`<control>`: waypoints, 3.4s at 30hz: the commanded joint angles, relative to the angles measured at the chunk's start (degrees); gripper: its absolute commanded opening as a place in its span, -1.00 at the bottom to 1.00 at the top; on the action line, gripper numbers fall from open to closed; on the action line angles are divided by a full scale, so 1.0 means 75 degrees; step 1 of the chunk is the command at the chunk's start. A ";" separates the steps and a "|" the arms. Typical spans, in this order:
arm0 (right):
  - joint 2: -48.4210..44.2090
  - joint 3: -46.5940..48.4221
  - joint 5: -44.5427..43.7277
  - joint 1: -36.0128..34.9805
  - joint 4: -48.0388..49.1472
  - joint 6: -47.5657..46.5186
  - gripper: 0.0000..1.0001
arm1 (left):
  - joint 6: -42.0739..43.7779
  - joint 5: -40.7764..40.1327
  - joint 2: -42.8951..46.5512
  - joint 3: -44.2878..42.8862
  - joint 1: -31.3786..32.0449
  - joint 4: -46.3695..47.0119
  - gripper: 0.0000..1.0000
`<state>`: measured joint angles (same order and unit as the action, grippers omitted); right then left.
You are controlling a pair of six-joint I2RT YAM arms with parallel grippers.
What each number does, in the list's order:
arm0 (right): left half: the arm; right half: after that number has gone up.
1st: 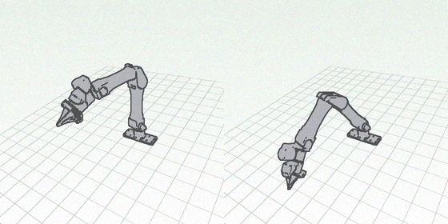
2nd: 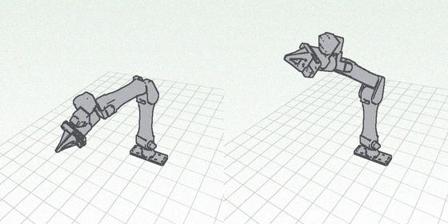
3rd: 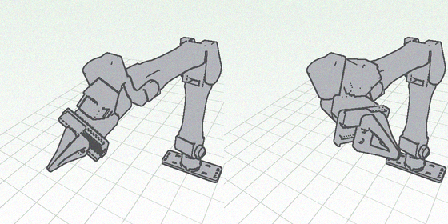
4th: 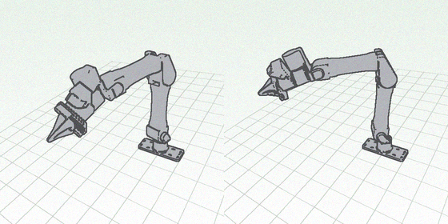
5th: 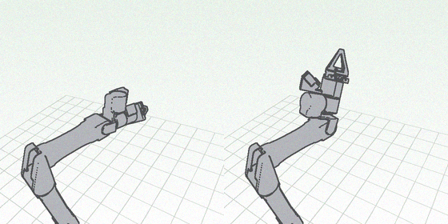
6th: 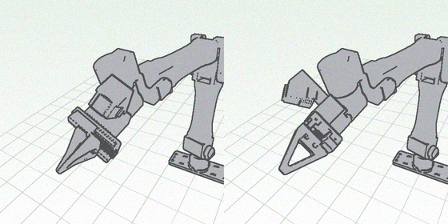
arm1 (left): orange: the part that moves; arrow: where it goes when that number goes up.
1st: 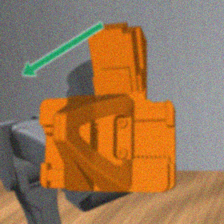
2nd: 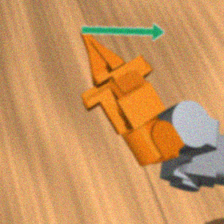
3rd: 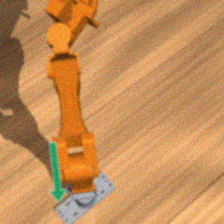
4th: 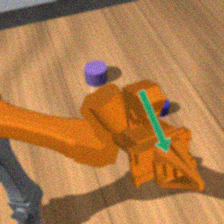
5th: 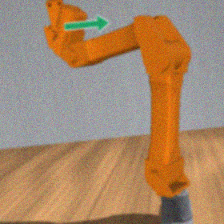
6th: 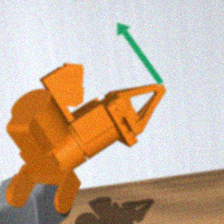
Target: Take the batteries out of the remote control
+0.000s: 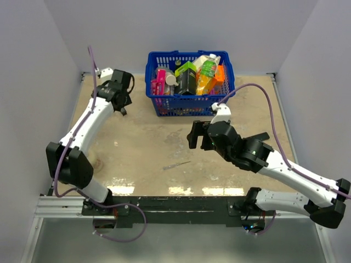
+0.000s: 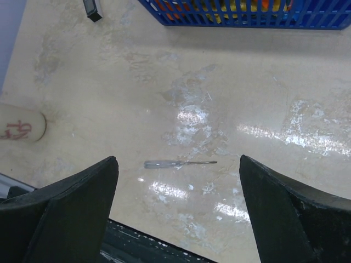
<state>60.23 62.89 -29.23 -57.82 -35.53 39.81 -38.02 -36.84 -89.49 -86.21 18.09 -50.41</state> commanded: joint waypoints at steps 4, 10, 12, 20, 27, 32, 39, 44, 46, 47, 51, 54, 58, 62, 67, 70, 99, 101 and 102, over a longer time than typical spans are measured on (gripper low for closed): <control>-0.1115 -0.0381 0.0487 -0.0001 0.0248 -0.0281 0.85 | -0.0322 0.0632 -0.0769 -0.0059 -0.1051 0.1154 0.46; -0.1561 -0.0663 0.0698 -0.0013 0.0647 -0.0503 0.82 | -0.0134 0.1266 -0.2035 -0.0644 -0.1532 0.1320 0.34; -0.1538 -0.0640 0.0734 -0.0001 0.0682 -0.0562 0.82 | -0.0111 0.1419 -0.2387 -0.0808 -0.1638 0.1435 0.31; -0.1117 -0.0546 0.0980 -0.0001 0.0858 -0.0726 0.81 | -0.0017 0.1818 -0.3663 -0.1360 -0.1673 0.1566 0.31; -0.0999 -0.0499 0.1039 -0.0001 0.0870 -0.0843 0.81 | 0.0112 0.1888 -0.4321 -0.1641 -0.1755 0.1659 0.34; -0.1011 -0.0558 0.1097 -0.0013 0.0905 -0.0984 0.81 | 0.0276 0.2029 -0.4614 -0.1735 -0.1779 0.1753 0.33; -0.0976 -0.0534 0.0945 -0.0001 0.0952 -0.0973 0.80 | 0.0405 0.2064 -0.4825 -0.1770 -0.1814 0.1577 0.19; -0.1116 -0.0686 0.0933 -0.0001 0.1057 -0.1031 0.80 | 0.0756 0.2883 -0.4779 -0.1654 -0.1872 0.1554 -0.14; -0.1198 -0.0791 0.0991 -0.0001 0.1128 -0.1008 0.80 | 0.0792 0.3247 -0.4534 -0.1490 -0.1872 0.1577 -0.24; -0.1268 -0.0827 0.0992 -0.0001 0.1151 -0.0938 0.80 | 0.0792 0.3318 -0.4416 -0.1245 -0.1872 0.1635 -0.32; -0.1479 -0.1131 0.1084 -0.0001 0.1362 -0.0668 0.80 | 0.0710 0.3435 -0.3772 -0.0599 -0.1872 0.1706 -0.63; -0.1538 -0.1272 0.1226 -0.0001 0.1490 -0.0598 0.80 | 0.0687 0.3645 -0.3280 -0.0178 -0.1872 0.1682 -0.82; -0.1491 -0.1273 0.1261 -0.0001 0.1538 -0.0527 0.80 | 0.0686 0.4137 -0.2344 0.0548 -0.1872 0.1776 -1.00; -0.1526 -0.1319 0.1331 -0.0001 0.1725 -0.0410 0.80 | 0.0850 0.5168 -0.1265 0.1814 -0.1861 0.2467 -1.00; -0.1702 -0.1612 0.1484 -0.0001 0.2334 -0.0129 0.79 | 0.1178 0.6129 -0.0047 0.2540 -0.1837 0.2573 -1.00; -0.1679 -0.1694 0.1624 -0.0001 0.2732 -0.0070 0.79 | 0.1272 0.6704 0.0679 0.2938 -0.1791 0.2445 -1.00; -0.0882 -0.2621 0.3205 0.0010 0.7304 -0.7335 0.90 | 0.0359 1.2164 0.4397 0.5505 -0.1076 0.2548 -1.00; -0.0696 -0.2655 0.3033 0.0010 0.7733 -0.6649 0.90 | 0.0160 1.2888 0.4455 0.5752 -0.1076 0.3051 -1.00; -0.0590 -0.2597 0.2555 -0.0001 0.7934 -0.5971 0.87 | -0.0084 1.3078 0.4572 0.5962 -0.1076 0.3553 -1.00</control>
<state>53.82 43.11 -7.51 -57.78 15.88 -5.48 -33.63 50.22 -57.01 -44.34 9.89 -31.92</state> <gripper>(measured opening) 0.950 0.390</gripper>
